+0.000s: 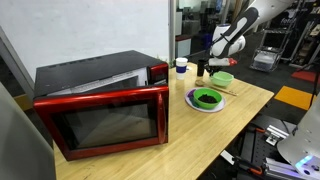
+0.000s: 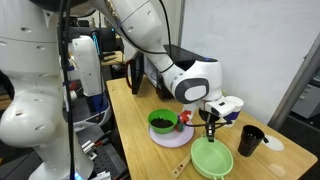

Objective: Remove the light green bowl from the microwave and put it on the table

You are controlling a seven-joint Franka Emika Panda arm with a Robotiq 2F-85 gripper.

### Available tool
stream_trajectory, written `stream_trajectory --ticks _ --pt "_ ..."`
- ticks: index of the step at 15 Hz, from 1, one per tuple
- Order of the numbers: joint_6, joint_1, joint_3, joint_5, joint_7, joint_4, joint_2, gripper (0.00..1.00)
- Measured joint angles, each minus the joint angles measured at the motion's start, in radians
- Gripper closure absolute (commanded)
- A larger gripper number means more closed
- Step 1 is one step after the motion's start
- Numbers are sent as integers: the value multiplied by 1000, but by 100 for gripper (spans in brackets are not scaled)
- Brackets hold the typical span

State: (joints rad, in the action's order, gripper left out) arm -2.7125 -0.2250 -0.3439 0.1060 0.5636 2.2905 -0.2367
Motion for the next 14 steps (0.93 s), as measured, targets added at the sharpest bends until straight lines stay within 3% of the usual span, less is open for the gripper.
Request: stream_trajectory --ticks 1,3,12,14 --pt "-1 3 -4 0 0 0 -4 66" --pt "-1 8 -12 0 0 0 -8 63" --pt "2 37 -27 38 -3 9 25 1" --pt "6 51 -31 84 -3 29 78 0"
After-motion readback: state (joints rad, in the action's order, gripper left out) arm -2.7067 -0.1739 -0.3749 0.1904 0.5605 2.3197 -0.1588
